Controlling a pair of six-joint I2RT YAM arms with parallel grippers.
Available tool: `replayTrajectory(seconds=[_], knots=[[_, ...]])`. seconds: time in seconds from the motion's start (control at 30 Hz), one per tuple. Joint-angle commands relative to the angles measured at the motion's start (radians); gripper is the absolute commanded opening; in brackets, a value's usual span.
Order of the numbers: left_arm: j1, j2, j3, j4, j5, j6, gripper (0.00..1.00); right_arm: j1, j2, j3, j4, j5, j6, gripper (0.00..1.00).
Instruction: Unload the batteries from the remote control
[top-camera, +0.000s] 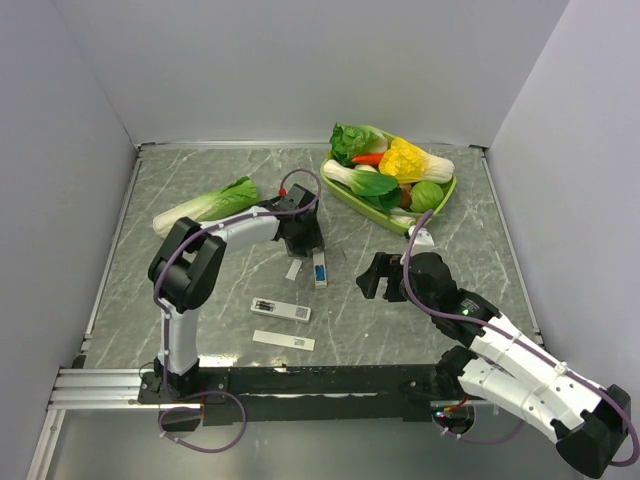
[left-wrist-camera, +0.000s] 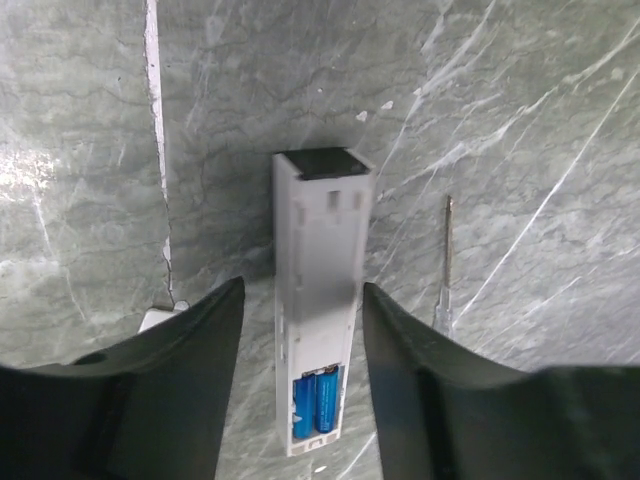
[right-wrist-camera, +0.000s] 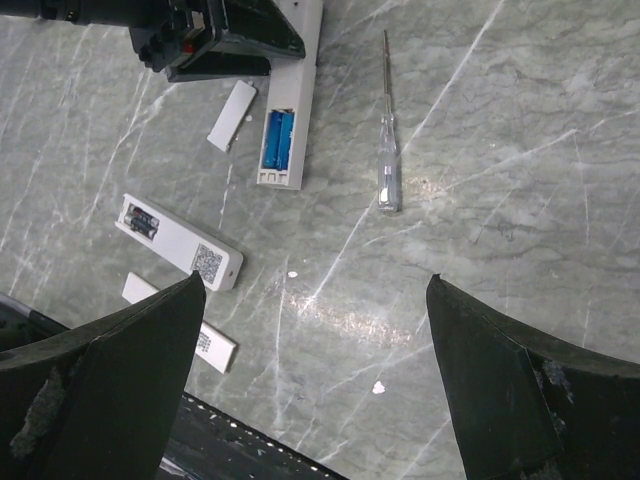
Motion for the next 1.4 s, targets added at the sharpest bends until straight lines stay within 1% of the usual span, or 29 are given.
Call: replayTrajectory(seconds=[0.0, 0.17, 0.23, 0.27, 0.3, 0.33, 0.37, 0.5, 0.6, 0.63, 0.7, 0.73, 0.77, 0.8, 0.83, 0.87, 0.9, 0.97, 1.03, 1.17, 1.37], knots=[[-0.005, -0.031, 0.04, 0.012, 0.008, 0.0, 0.62, -0.004, -0.017, 0.029, -0.002, 0.013, -0.015, 1.0], [-0.005, -0.1, 0.042, 0.016, 0.028, 0.015, 0.72, -0.004, -0.014, 0.028, 0.002, 0.008, -0.046, 1.0], [-0.005, -0.18, 0.033, 0.008, 0.006, 0.033, 0.86, -0.005, 0.012, 0.04, -0.004, 0.034, -0.057, 1.0], [-0.004, -0.212, 0.026, 0.011, -0.005, 0.043, 0.92, -0.004, 0.026, 0.049, -0.007, 0.038, -0.089, 0.99], [0.0, -0.277, 0.02, 0.009, -0.018, 0.05, 0.99, -0.005, 0.06, 0.069, -0.001, 0.03, -0.115, 0.99], [0.003, -0.31, 0.002, 0.002, -0.033, 0.064, 0.99, -0.005, 0.078, 0.081, -0.001, 0.003, -0.144, 0.99], [0.019, -0.339, -0.006, -0.009, -0.034, 0.069, 0.97, -0.004, 0.095, 0.094, -0.001, -0.001, -0.181, 0.98], [0.085, -0.497, -0.079, -0.064, -0.082, 0.061, 0.97, -0.004, 0.201, 0.138, 0.045, 0.022, -0.227, 0.93], [0.15, -0.595, -0.185, -0.092, -0.104, 0.032, 0.97, -0.005, 0.287, 0.173, 0.065, 0.056, -0.249, 0.83], [0.167, -0.621, -0.248, -0.098, -0.111, 0.023, 0.97, -0.007, 0.311, 0.183, 0.07, 0.059, -0.259, 0.74], [0.222, -0.699, -0.315, -0.106, -0.127, -0.012, 0.97, -0.007, 0.385, 0.218, 0.067, 0.08, -0.262, 0.63], [0.243, -0.729, -0.387, -0.1, -0.117, -0.02, 0.97, -0.007, 0.408, 0.227, 0.062, 0.093, -0.265, 0.59], [0.291, -0.784, -0.423, -0.08, -0.104, -0.023, 0.97, -0.007, 0.457, 0.245, 0.064, 0.113, -0.267, 0.58], [0.315, -0.812, -0.457, -0.07, -0.075, -0.032, 0.97, -0.008, 0.485, 0.255, 0.062, 0.116, -0.272, 0.57], [0.338, -0.838, -0.518, -0.063, -0.065, -0.035, 0.97, -0.008, 0.512, 0.264, 0.056, 0.117, -0.275, 0.57], [0.377, -0.882, -0.544, -0.04, -0.055, -0.034, 0.97, -0.008, 0.566, 0.285, 0.052, 0.12, -0.273, 0.57], [0.392, -0.899, -0.588, -0.029, -0.045, -0.023, 0.97, -0.01, 0.592, 0.298, 0.047, 0.122, -0.272, 0.57], [0.43, -0.928, -0.616, -0.014, -0.045, -0.006, 0.98, -0.011, 0.668, 0.334, 0.041, 0.116, -0.264, 0.57], [0.458, -0.925, -0.627, -0.026, -0.016, 0.018, 0.98, -0.011, 0.715, 0.365, 0.032, 0.096, -0.259, 0.57], [0.472, -0.916, -0.627, -0.024, 0.047, 0.046, 0.97, -0.011, 0.824, 0.423, 0.003, 0.105, -0.247, 0.57], [0.472, -0.906, -0.632, 0.005, 0.145, 0.087, 0.97, -0.013, 0.9, 0.43, -0.007, 0.108, -0.226, 0.56]])
